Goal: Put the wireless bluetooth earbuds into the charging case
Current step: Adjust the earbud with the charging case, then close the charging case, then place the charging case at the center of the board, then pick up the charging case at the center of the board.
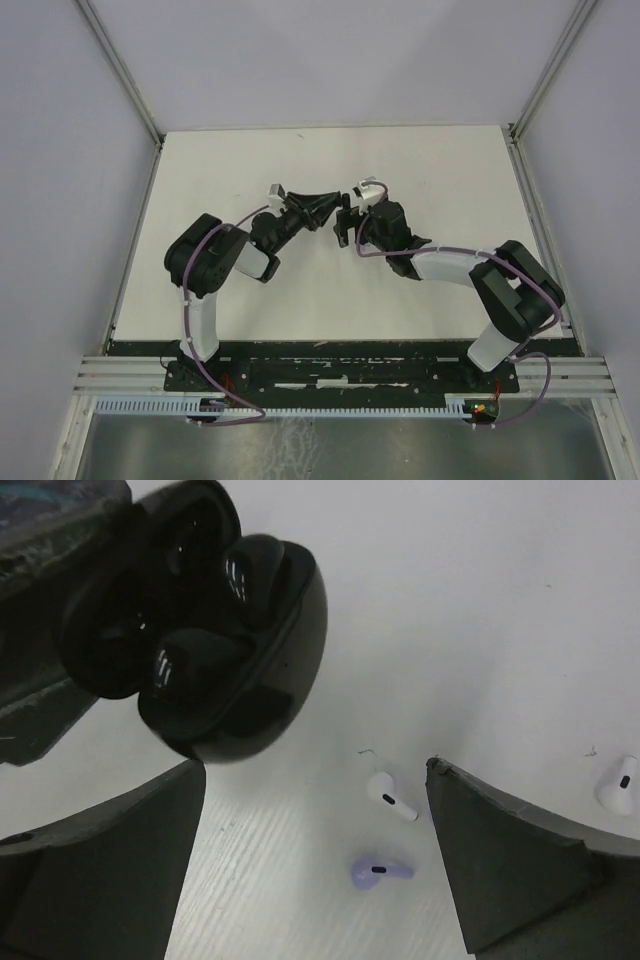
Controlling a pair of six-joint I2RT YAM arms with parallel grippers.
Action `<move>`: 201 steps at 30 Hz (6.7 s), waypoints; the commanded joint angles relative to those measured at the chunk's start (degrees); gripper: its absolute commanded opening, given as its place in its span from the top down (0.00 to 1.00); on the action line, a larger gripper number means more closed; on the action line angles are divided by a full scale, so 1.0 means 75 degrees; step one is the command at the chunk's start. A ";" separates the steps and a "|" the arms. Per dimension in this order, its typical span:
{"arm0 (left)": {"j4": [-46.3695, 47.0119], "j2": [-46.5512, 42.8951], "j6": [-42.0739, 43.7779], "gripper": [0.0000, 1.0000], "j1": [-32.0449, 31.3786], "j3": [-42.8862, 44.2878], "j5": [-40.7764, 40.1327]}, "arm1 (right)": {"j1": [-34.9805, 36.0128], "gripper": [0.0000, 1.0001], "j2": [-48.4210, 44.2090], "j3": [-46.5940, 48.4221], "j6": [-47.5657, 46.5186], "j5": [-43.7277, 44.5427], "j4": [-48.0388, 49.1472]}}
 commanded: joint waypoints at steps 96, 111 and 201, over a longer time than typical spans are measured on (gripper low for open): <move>-1.1046 -0.1464 0.8728 0.31 0.0899 0.3980 -0.3076 | -0.0716 0.00 -0.2226 0.0808 0.0485 0.1952 -0.2516; -1.2468 -0.1228 0.9469 0.24 0.0979 0.3975 -0.4128 | -0.0718 0.00 -0.2144 0.0844 0.0462 0.1859 -0.2540; -1.0307 -0.5389 0.8357 0.26 0.3207 0.0440 -0.0895 | 0.0791 0.02 0.6037 0.9495 -0.1771 -0.0786 -0.5259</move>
